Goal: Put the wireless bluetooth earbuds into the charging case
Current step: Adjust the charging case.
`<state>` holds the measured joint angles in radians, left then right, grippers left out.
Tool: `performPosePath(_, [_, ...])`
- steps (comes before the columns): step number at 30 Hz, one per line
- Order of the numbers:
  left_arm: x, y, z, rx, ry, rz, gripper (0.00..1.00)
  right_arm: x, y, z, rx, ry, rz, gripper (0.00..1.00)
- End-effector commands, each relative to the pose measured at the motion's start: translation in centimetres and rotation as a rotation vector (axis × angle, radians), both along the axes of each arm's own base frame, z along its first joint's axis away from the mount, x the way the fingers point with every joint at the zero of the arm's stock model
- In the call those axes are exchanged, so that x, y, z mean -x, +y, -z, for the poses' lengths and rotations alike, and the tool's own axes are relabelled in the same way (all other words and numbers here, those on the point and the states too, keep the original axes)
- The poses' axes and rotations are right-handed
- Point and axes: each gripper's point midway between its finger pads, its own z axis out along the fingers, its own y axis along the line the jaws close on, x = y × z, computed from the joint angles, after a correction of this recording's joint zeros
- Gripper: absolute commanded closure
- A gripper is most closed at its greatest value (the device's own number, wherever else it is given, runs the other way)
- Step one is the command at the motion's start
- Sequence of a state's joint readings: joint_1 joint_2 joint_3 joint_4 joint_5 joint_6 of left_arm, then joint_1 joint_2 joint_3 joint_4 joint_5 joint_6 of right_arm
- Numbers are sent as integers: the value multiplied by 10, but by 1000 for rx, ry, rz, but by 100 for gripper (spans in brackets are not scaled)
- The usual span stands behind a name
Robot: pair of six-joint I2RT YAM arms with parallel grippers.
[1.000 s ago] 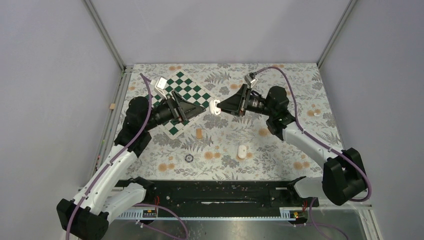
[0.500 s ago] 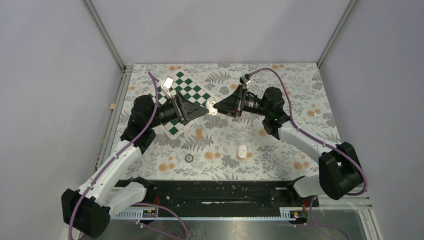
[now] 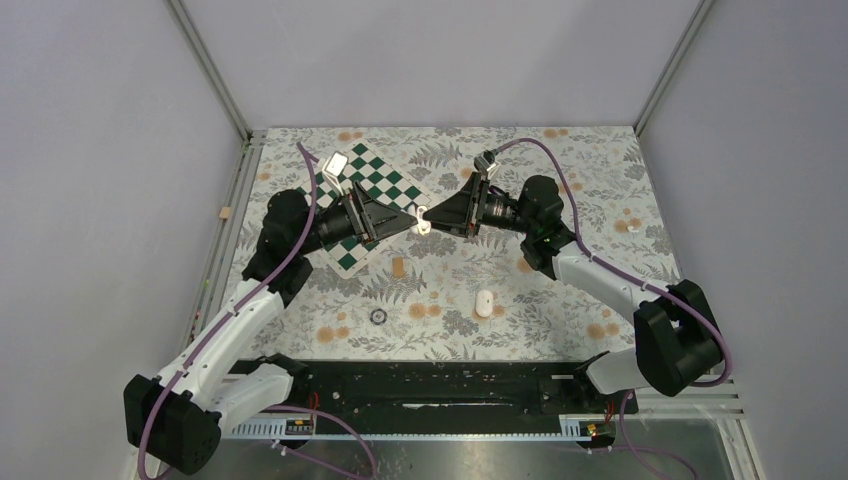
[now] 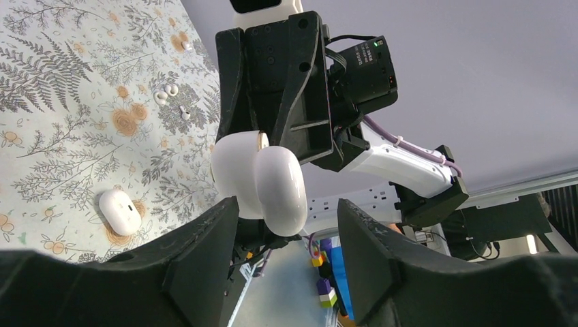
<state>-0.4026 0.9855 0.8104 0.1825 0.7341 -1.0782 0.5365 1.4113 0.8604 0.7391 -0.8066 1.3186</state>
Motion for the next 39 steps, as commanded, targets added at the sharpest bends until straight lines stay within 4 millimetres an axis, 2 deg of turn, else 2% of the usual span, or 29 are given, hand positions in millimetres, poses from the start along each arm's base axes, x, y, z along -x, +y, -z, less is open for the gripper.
performPosePath(1, [1,0,-15,30,-63,8,46,8,2,-19,-40,-75,-32,97])
performPosePath(24, [-2,-1,-12,29,-54,7,63,9,5,-21,-49,-74,-44,97])
performPosePath(33, [-2,-1,-11,29,-52,4,77,10,6,-19,-46,-72,-46,97])
performPosePath(38, [-3,-1,-9,27,-46,2,88,9,6,-19,-45,-71,-44,96])
performPosePath(39, [-3,-1,-9,27,-46,2,93,9,6,-18,-44,-69,-44,94])
